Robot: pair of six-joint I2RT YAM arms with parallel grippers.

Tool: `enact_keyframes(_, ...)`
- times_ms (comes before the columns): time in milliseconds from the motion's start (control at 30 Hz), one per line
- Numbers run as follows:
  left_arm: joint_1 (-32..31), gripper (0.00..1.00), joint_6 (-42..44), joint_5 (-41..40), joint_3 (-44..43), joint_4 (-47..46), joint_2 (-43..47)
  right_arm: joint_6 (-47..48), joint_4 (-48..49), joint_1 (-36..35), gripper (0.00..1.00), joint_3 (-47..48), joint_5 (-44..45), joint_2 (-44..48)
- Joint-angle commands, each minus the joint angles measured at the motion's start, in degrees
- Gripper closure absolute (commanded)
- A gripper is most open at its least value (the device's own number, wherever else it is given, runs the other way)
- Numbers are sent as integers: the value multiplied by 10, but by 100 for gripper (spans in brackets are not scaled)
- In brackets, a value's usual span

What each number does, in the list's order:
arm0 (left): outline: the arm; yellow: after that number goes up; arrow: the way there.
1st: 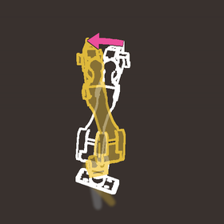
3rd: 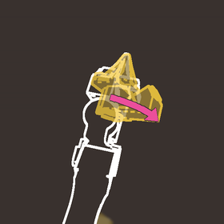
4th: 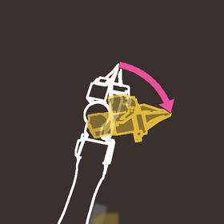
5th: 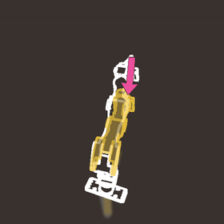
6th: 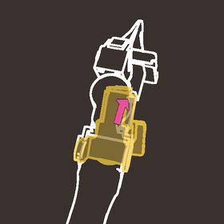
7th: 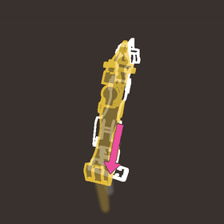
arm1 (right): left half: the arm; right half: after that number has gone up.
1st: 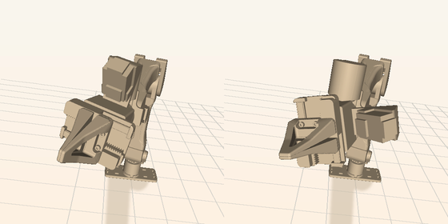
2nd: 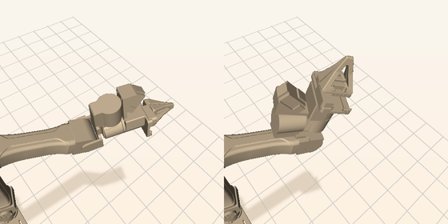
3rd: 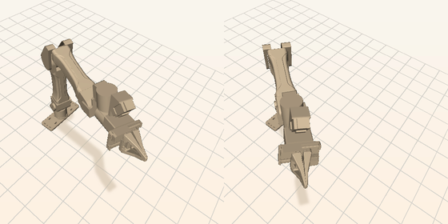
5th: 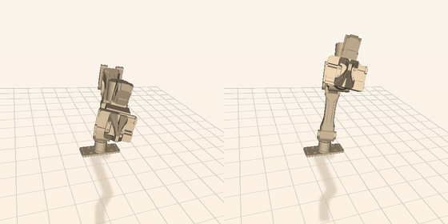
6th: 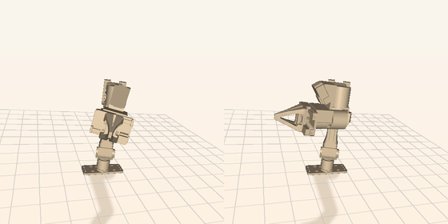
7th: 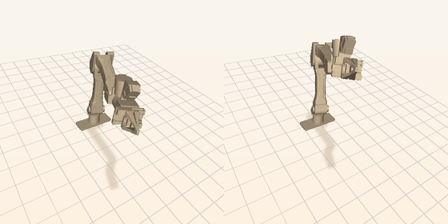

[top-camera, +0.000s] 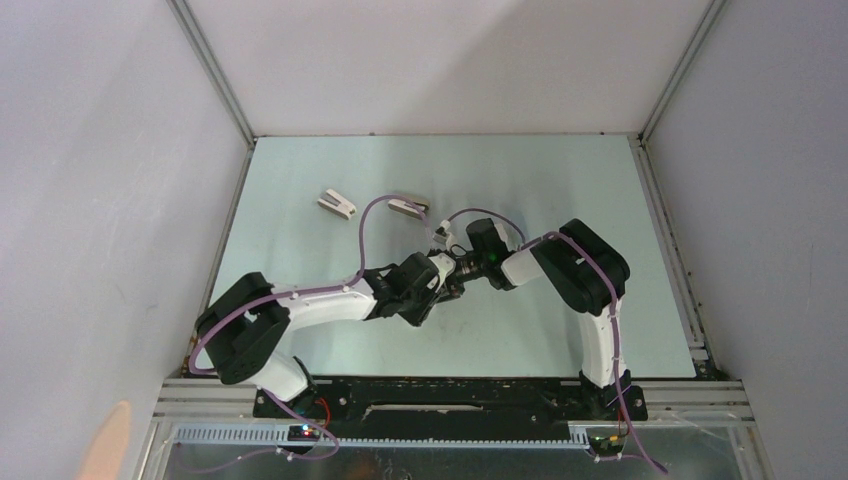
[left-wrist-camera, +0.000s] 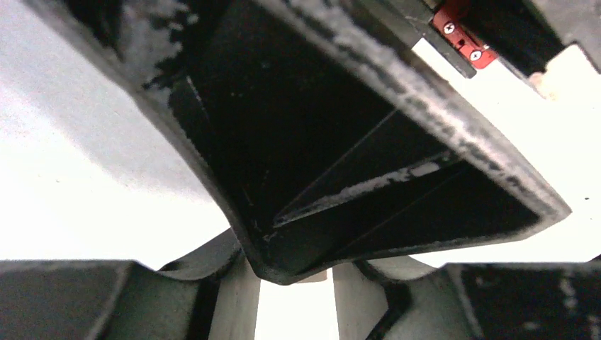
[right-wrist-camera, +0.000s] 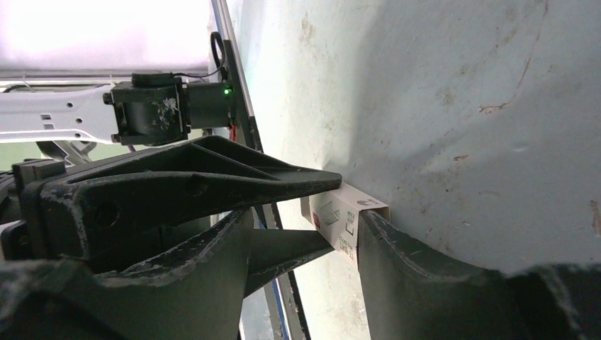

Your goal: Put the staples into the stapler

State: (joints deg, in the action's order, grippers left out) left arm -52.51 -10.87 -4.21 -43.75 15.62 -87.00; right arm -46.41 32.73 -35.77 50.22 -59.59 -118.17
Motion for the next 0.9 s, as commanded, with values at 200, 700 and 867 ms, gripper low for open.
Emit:
enact_keyframes(200, -3, 56, 11, -11, 12, -48, 50, 83, -113, 15, 42, 23, -11, 19)
enact_keyframes(700, -3, 37, 2, -7, 30, 0, 93, 110, -141, 49, 43, 23, -13, 24)
enact_keyframes(867, -3, 36, 18, 2, 12, -3, 57, 111, -137, 50, 43, 23, -15, 15)
